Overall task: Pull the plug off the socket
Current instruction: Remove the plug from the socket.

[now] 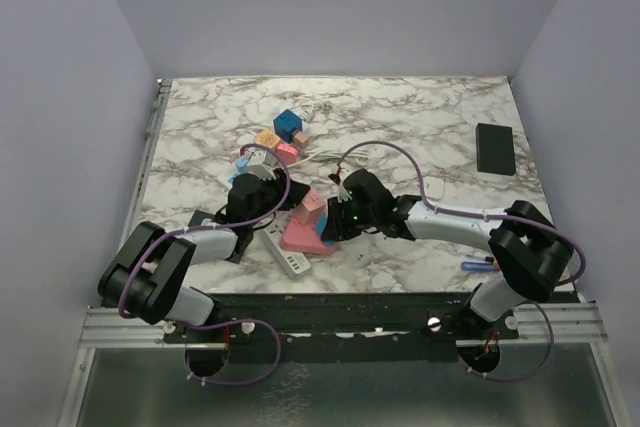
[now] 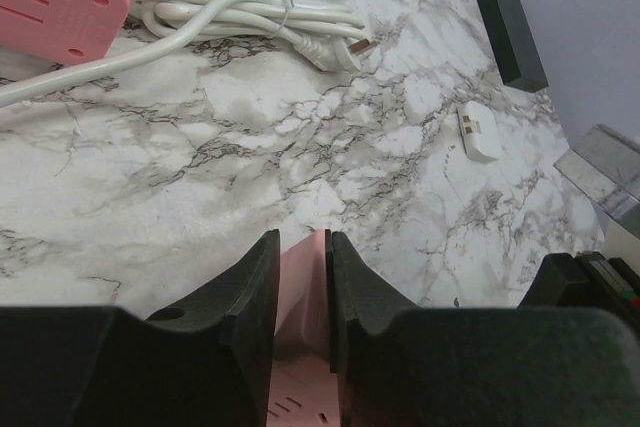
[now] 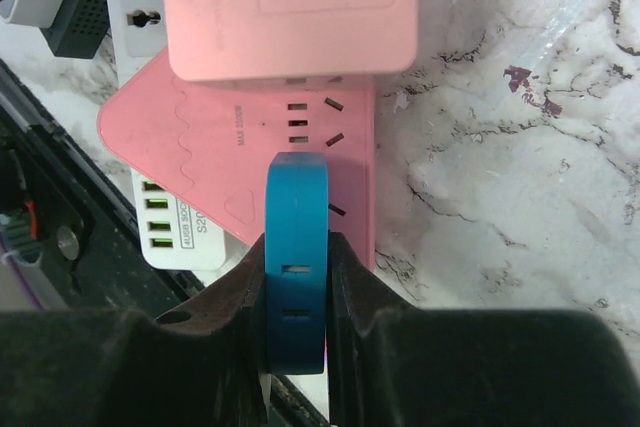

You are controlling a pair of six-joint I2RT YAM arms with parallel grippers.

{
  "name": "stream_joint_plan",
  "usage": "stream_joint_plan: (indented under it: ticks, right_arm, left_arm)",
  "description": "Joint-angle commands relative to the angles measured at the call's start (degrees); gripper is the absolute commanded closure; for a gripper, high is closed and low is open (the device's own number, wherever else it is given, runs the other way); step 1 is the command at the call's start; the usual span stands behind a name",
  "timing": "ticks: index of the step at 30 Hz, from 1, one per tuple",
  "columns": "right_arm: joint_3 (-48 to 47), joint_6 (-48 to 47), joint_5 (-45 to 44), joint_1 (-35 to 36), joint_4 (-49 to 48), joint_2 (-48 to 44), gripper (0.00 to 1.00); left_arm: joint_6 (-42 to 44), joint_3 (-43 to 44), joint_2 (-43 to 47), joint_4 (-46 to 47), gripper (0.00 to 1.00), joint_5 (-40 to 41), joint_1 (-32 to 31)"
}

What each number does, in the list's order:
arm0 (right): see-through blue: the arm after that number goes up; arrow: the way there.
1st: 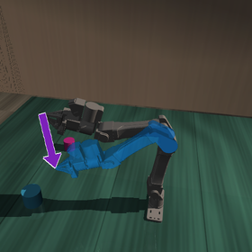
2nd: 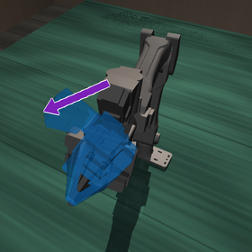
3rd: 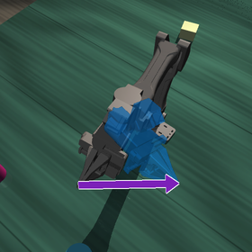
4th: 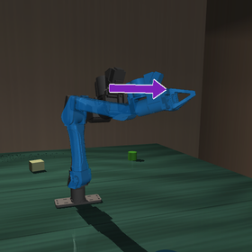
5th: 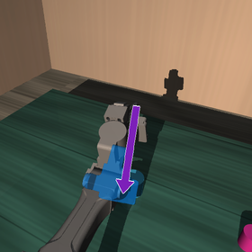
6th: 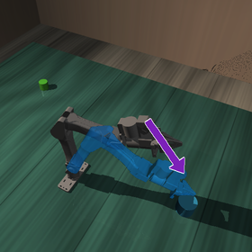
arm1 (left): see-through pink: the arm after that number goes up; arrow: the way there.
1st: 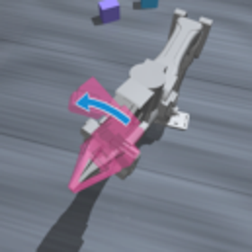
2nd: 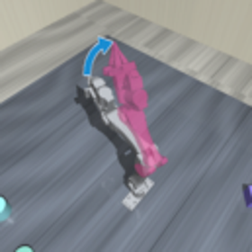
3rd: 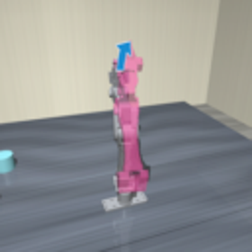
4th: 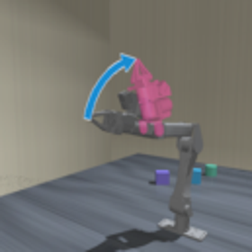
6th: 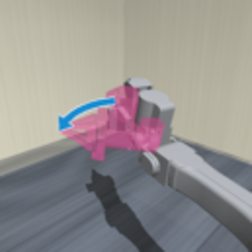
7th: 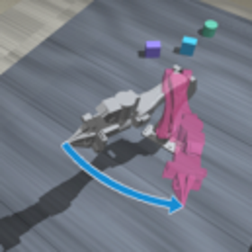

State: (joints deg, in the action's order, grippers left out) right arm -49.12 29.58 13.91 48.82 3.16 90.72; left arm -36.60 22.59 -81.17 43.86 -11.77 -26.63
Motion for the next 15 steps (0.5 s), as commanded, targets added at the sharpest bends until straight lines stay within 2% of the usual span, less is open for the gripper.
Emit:
stream_joint_plan:
  ticks: [1, 15]
  right_arm:
    - [0.5, -2.5, -9.0, 2.6, -3.3, -3.2, 1.0]
    - [-3.7, -8.0, -28.5, 12.6, 3.0, -3.5, 1.0]
  left_arm:
    - [1.0, -2.6, -2.2, -7.7, 0.76, -1.7, -0.3]
    - [1.0, -2.4, -3.0, -7.6, 0.76, -1.7, -0.3]
